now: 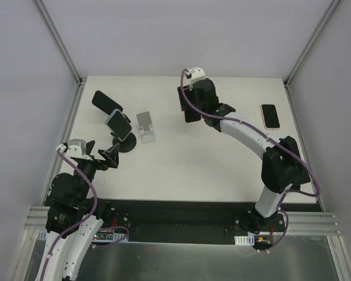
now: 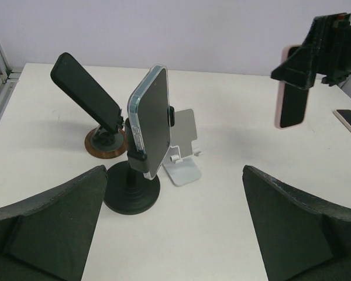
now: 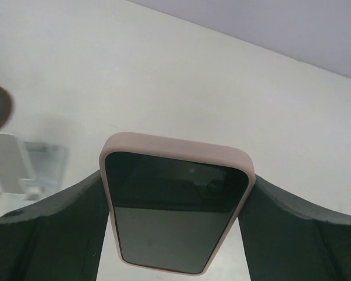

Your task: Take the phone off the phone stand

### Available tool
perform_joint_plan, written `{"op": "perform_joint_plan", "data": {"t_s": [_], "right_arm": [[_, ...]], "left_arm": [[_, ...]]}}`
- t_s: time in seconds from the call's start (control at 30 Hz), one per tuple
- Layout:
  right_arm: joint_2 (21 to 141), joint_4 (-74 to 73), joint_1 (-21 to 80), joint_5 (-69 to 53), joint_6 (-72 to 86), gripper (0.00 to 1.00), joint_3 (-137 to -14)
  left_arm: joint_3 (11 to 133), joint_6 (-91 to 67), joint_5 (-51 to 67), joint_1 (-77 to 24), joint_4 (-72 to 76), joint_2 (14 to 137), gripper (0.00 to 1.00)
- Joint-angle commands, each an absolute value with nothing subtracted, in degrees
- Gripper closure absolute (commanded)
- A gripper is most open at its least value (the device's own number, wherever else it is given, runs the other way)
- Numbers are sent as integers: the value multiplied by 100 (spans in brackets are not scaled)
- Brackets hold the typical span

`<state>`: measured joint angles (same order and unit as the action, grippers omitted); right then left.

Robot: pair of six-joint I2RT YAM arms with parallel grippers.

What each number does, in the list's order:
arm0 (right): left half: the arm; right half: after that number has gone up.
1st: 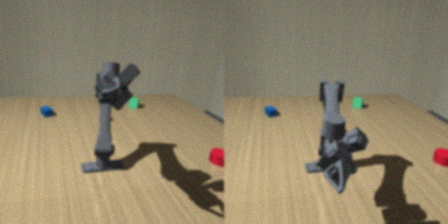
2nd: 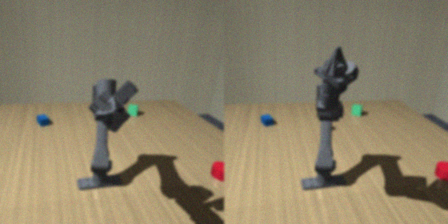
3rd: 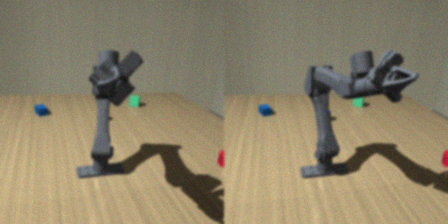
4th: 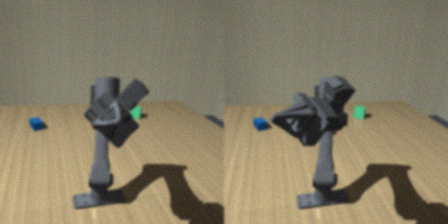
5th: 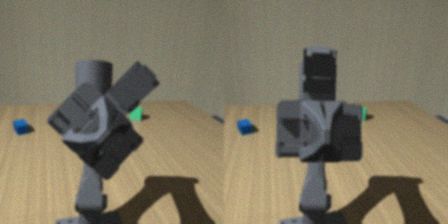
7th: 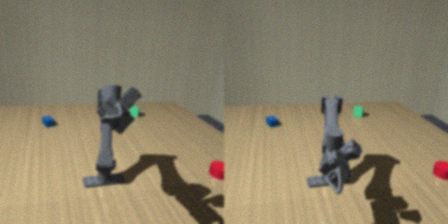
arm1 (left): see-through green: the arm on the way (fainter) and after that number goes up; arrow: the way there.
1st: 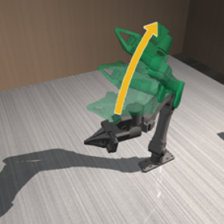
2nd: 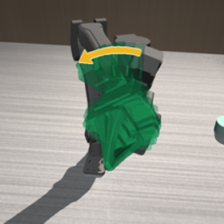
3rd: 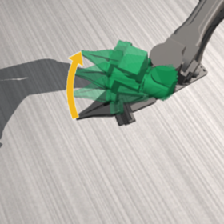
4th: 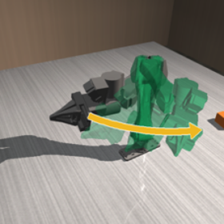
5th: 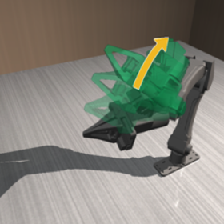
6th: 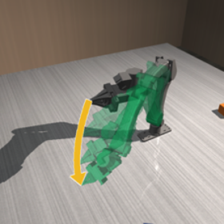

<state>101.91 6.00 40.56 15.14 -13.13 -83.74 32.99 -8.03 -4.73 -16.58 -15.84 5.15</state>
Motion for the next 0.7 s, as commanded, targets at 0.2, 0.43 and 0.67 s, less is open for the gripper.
{"op": "perform_joint_plan", "data": {"t_s": [0.2,0.43,0.67], "right_arm": [[9606,-1405,2086,1301,-1678,89,-8182],[10282,-2214,1196,1170,-2223,90,-8771],[11161,-2478,748,827,-2610,90,-9474]], "left_arm": [[3419,-677,-518,-1731,-1450,440,1],[3410,-668,-510,-1731,-1441,448,1],[3410,-650,-492,-1731,-1450,492,1]]}}
